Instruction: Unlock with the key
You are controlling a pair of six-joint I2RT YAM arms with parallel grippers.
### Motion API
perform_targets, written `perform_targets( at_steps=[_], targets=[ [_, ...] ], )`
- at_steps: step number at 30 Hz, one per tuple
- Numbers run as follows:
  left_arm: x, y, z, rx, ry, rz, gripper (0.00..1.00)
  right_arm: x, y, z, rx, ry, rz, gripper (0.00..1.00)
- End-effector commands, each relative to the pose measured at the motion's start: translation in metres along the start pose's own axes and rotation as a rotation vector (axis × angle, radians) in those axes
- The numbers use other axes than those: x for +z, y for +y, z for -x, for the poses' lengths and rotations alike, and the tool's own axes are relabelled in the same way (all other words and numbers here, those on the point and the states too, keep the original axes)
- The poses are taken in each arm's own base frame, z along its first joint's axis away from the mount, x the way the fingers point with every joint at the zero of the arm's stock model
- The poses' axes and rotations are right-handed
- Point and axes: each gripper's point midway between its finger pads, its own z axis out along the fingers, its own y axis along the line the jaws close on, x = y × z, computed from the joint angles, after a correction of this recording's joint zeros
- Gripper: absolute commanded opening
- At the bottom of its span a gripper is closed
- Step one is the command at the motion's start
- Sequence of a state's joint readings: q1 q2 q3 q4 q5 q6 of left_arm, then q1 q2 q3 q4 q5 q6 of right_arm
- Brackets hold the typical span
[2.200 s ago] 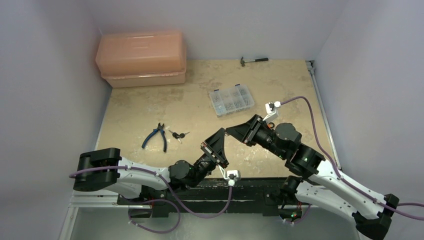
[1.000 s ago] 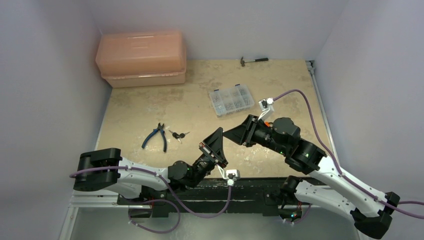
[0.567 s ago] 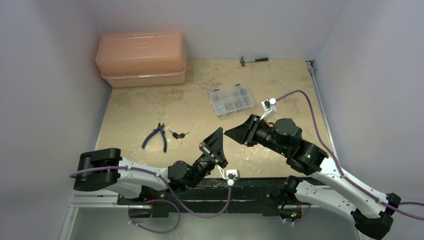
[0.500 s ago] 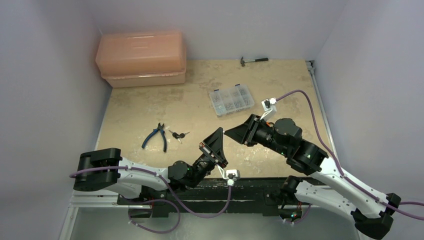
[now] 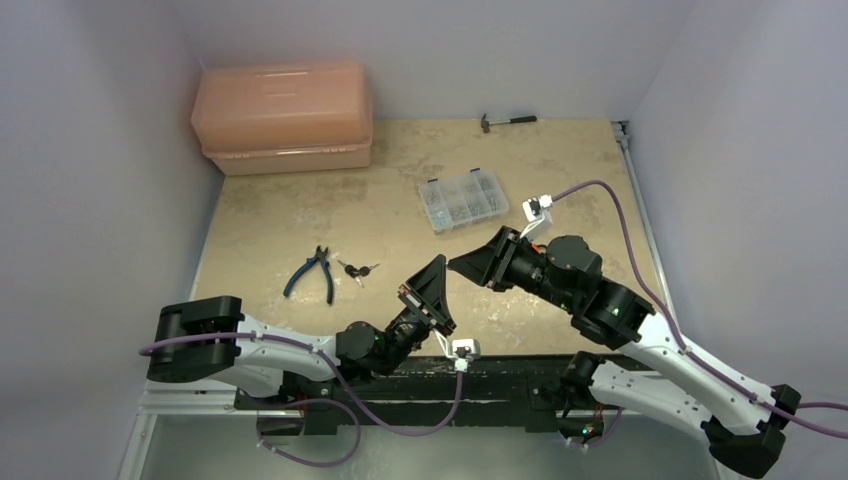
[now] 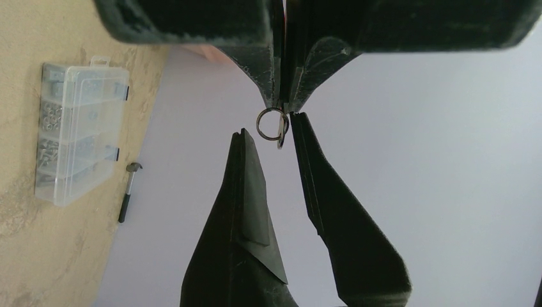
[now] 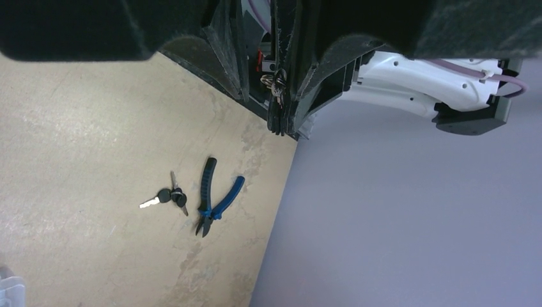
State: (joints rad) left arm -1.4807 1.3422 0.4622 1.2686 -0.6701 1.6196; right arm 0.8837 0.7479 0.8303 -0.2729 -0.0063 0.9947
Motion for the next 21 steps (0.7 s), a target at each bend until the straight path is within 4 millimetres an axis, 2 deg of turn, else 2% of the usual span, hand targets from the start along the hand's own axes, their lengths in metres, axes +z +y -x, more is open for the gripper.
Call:
perform_targets(
  at_steps=[1, 5, 11, 19, 21],
  targets=[
    [-0.001, 0.011, 0.0, -0.02, 0.004, 0.035, 0.0, -0.001, 0.021, 0.017, 0.026, -0.056, 0.045, 0.34],
    [0.0, 0.011, 0.0, -0.022, 0.005, 0.036, 0.0, 0.002, 0.019, 0.015, 0.034, -0.051, 0.042, 0.23],
    [0.0, 0.011, -0.001, -0.025, 0.018, 0.034, 0.0, 0.005, 0.014, 0.009, 0.04, -0.029, 0.035, 0.01],
    [0.001, 0.006, -0.001, -0.019, 0.023, 0.018, 0.0, 0.002, 0.007, 0.004, 0.041, -0.034, 0.049, 0.0],
    [0.001, 0.005, -0.002, -0.025, 0.023, 0.008, 0.13, 0.001, 0.003, 0.001, 0.045, -0.032, 0.045, 0.0]
  ],
)
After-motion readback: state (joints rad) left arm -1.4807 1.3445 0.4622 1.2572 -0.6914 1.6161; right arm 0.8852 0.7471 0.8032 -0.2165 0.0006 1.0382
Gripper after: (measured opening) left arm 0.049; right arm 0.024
